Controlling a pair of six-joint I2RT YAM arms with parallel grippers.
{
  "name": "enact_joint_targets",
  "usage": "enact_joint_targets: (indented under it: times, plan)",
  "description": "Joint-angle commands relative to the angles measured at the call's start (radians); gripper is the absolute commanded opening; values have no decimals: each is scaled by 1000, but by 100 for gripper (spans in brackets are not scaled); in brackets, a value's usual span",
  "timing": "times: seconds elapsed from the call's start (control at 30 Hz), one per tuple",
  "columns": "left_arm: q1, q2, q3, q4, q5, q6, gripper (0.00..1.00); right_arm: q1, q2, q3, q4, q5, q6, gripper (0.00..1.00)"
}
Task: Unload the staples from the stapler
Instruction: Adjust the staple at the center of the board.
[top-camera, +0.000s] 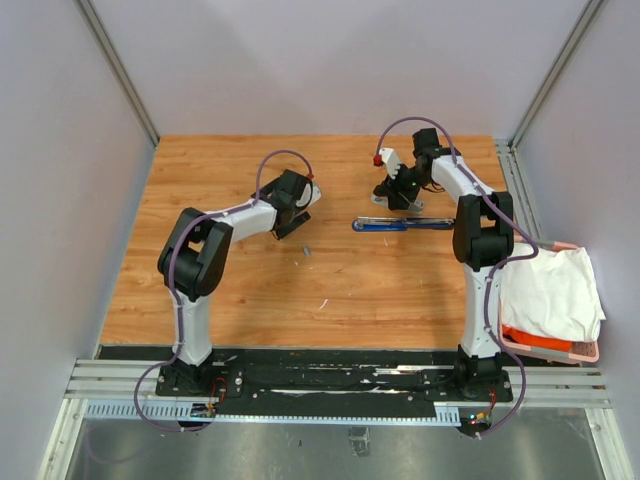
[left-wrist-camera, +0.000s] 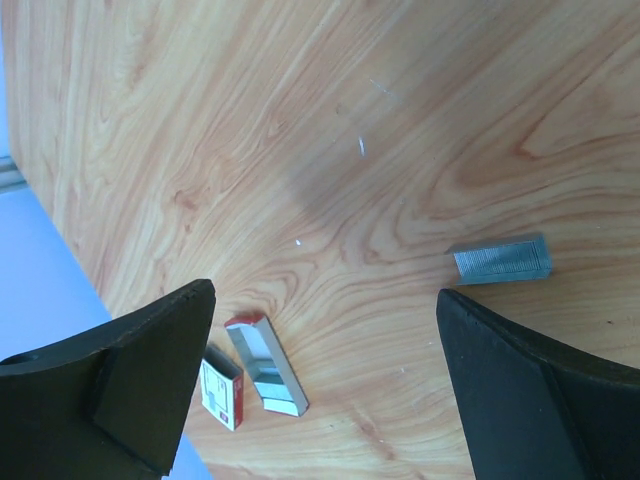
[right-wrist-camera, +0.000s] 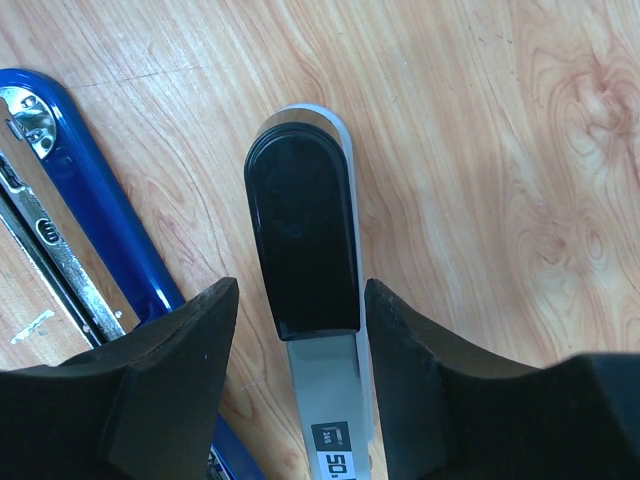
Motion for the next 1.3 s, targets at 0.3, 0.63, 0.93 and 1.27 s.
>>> enact_joint_targets:
  times: [0.3,0.63,0.93,1.27]
  plan:
    - [-101,-253,-128,-114,466,-15,98,7,-20,-2,-4,-18,2,55]
    - [-142,-181,-95,-144,524,-51,99,7,-20,-10,-5,-18,2,53]
    - [-146,-147,-19,-173,632,-38,58,7,-15,-21,-3,-16,-4,51]
    - [-151,-15,88,-289,593,-25,27,7,-22,-28,-3,-20,-9,51]
